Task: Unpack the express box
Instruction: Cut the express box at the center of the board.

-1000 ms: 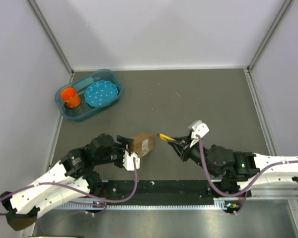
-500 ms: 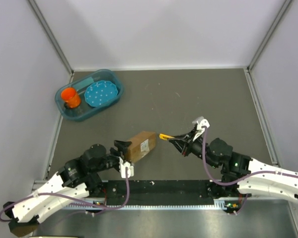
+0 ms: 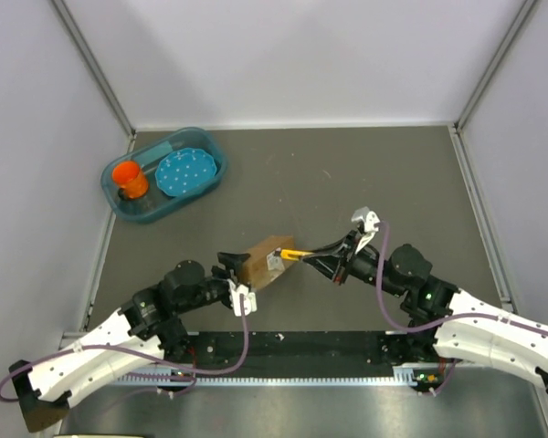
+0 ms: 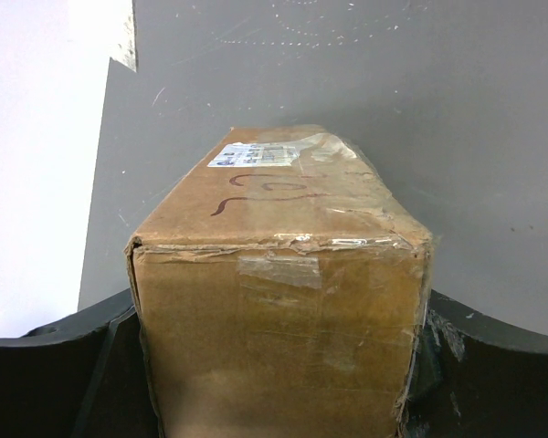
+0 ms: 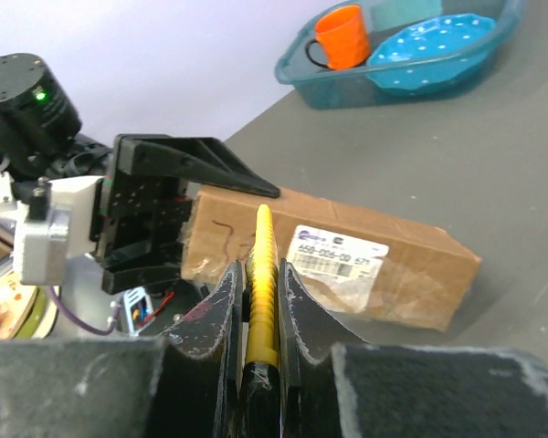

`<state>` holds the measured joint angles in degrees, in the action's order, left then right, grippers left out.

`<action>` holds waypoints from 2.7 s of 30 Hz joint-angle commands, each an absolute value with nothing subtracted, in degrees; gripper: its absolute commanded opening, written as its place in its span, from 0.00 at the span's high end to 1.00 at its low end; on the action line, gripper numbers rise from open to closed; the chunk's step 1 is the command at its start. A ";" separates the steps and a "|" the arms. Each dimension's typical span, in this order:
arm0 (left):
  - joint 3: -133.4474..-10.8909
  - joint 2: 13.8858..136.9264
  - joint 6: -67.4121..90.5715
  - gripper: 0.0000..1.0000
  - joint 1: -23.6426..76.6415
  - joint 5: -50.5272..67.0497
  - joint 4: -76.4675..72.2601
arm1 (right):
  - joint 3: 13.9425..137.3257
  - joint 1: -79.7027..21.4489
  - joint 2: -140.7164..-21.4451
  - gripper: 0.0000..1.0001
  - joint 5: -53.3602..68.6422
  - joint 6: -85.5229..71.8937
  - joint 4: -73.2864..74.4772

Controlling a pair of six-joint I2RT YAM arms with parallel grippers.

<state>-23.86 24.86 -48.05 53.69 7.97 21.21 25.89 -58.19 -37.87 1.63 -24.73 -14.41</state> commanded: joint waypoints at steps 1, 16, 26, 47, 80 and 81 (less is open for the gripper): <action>-23.29 25.93 -44.30 0.70 53.79 5.72 13.89 | 28.30 -57.04 -40.51 1.00 11.58 -25.66 -21.88; -21.45 25.31 -40.52 0.70 53.79 3.60 10.64 | 29.53 -57.04 -47.98 1.00 17.84 -27.42 -31.20; -21.62 24.96 -40.34 0.71 53.88 3.34 11.07 | 30.06 -57.04 -51.24 1.00 16.44 -26.55 -32.43; -22.32 24.52 -39.81 0.71 53.79 4.57 12.22 | 29.88 -56.51 -54.67 1.00 16.61 -25.75 -34.01; -22.59 24.61 -41.22 0.71 53.70 4.57 11.34 | 34.71 -56.60 -53.87 1.00 25.22 -20.66 -11.52; -22.59 24.52 -41.22 0.71 53.70 4.83 11.42 | 35.06 -56.51 -54.49 1.00 25.49 -20.48 -11.25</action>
<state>-21.85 24.91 -41.30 53.69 4.16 16.10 31.55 -56.93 -54.02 21.37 -22.79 -18.24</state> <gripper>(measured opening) 0.767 0.117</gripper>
